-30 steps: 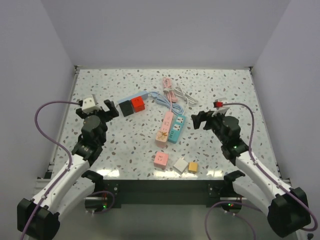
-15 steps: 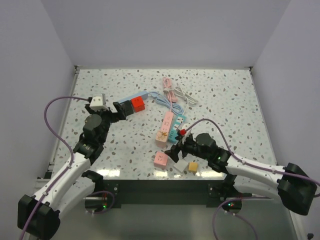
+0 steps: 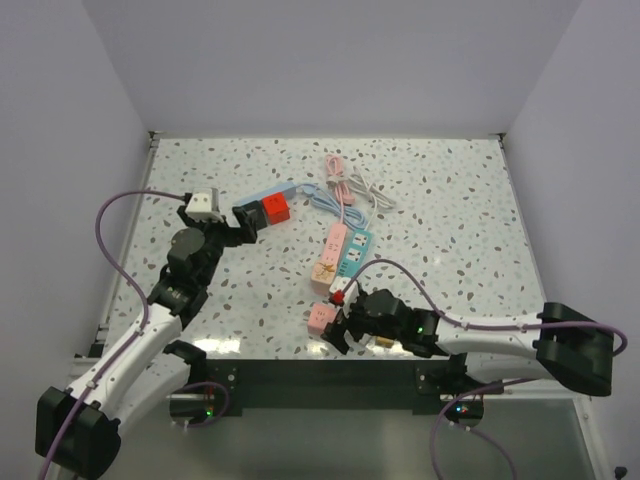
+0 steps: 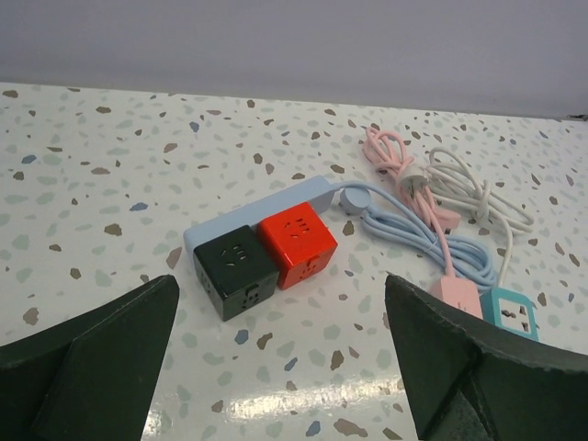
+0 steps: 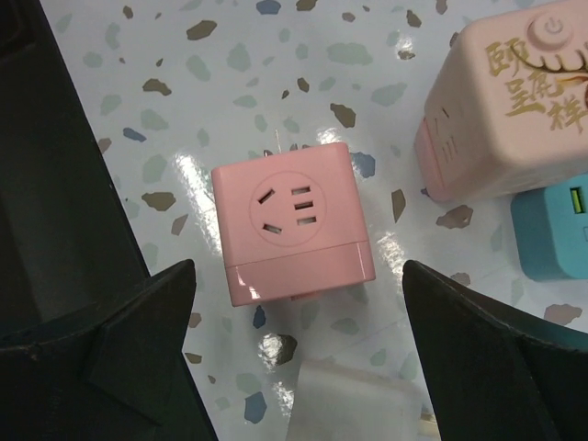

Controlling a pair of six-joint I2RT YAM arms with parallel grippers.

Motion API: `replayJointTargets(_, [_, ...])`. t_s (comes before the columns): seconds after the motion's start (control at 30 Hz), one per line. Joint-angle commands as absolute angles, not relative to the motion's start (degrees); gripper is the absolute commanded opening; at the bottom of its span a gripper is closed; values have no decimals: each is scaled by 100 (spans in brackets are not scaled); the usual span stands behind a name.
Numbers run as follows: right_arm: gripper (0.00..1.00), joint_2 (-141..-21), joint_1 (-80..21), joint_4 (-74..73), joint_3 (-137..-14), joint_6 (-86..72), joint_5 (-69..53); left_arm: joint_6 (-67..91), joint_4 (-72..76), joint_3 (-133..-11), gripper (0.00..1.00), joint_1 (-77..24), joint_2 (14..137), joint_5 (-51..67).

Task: Insert the plug

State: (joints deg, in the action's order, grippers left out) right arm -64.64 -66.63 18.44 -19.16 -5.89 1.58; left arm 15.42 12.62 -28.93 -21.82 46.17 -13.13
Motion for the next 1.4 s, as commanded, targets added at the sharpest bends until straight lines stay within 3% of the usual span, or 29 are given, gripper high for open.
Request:
replayJointTargets(0.0, [97,-6670,-6794,2021,-2100,-475,641,1459,1494,-3138,100,-2188,4614,-1108])
replayJointTargets(0.2, [96,-6891,-6829,2196,-2127,-299,738,1433,1573,-3094,100,-2188,4570,-836])
replayJointTargets(0.67, [73,-6662,-6838,2575,-1933,193,475,1222,2224,-2918,100,-2188,4606,623])
replayJointTargets(1.0, [83,-7225,-6829,2355,-2189,44,298,1204,2303,-2883,100,-2197,4579,862])
replayJointTargets(1.1, [74,-7190,-6829,2487,-2101,44,421,1178,2338,-2848,100,-2188,4588,914])
replayJointTargets(1.13, [63,-7172,-6829,2513,-2066,44,439,1160,2416,-2839,100,-2188,4597,966])
replayJointTargets(1.27, [40,-6909,-6829,2523,-2048,167,404,1020,2759,-2681,98,-2188,4649,1466])
replayJointTargets(1.37, [29,-6523,-6829,1901,-2284,281,378,827,3146,-2576,98,-2197,4693,2605])
